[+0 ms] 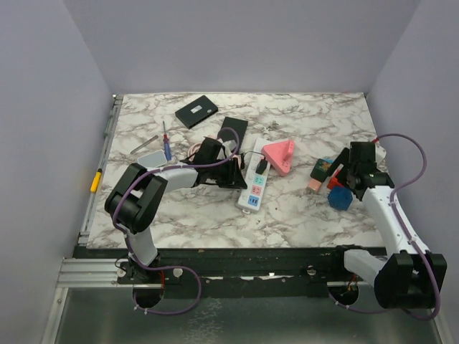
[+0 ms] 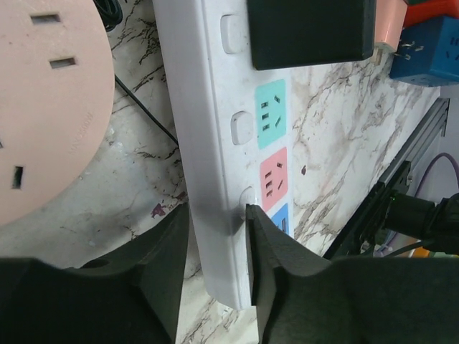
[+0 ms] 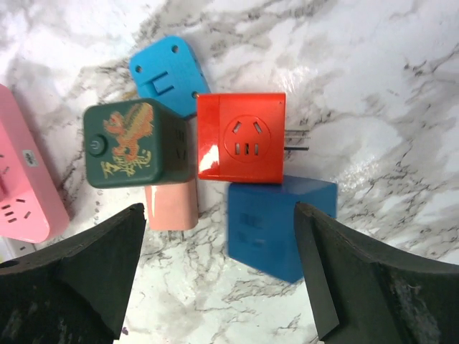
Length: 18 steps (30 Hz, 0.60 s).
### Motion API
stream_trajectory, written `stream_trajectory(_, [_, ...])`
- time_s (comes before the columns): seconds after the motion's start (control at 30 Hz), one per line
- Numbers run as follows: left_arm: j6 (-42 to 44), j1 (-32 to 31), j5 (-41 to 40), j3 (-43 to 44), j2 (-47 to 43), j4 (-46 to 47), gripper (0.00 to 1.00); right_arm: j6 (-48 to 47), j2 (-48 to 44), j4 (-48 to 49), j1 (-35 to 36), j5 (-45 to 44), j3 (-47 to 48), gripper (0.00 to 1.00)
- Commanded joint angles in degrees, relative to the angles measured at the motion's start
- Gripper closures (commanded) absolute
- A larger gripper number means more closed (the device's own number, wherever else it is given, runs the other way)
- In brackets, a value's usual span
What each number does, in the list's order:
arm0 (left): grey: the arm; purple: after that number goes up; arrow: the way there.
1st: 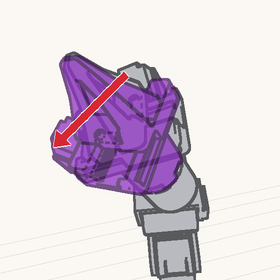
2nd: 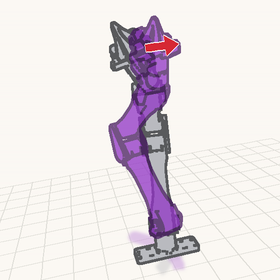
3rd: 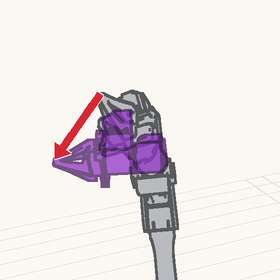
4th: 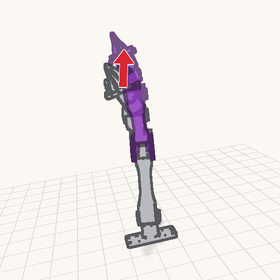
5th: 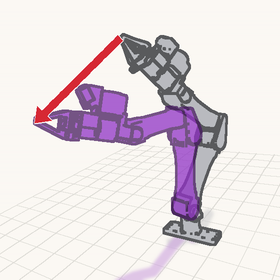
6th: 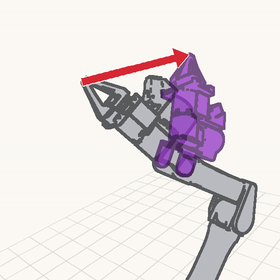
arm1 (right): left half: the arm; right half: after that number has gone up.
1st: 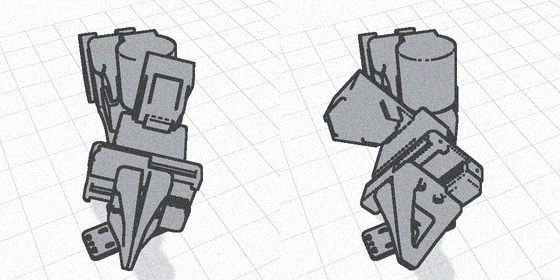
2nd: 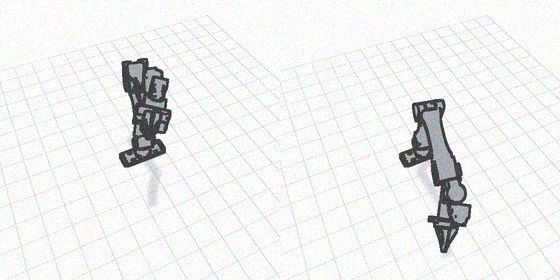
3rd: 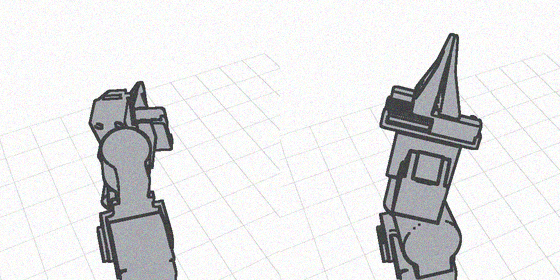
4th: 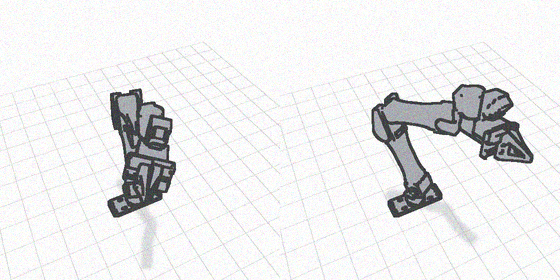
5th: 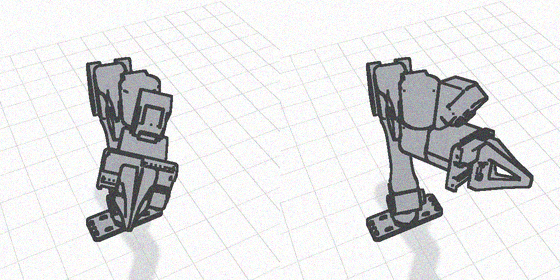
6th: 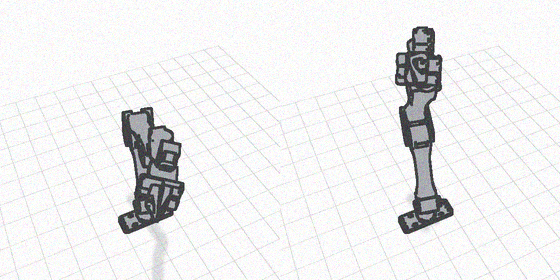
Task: Pull the plug off the socket
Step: Place the plug at the center of the board, then remove the plug from the socket.
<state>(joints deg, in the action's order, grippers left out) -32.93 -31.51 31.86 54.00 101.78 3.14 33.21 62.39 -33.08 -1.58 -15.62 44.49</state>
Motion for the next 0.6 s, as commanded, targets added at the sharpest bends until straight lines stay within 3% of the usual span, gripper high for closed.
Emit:
stream_trajectory(0.0, [1.7, 0.0, -1.4, 0.9, -1.8, -1.7, 0.55, -4.3, -3.6, -1.3, -0.3, -1.7, 3.3, 0.11])
stream_trajectory(0.37, [3.6, 0.1, -3.5, 1.0, -5.2, -1.7, 0.32, -6.8, -2.4, 2.4, 0.7, 17.0, 7.4, 0.11])
stream_trajectory(0.57, [4.4, 0.3, -4.4, 0.8, -7.1, -1.7, 0.29, -0.9, -0.6, 5.0, 12.2, 12.4, 6.8, 0.14])
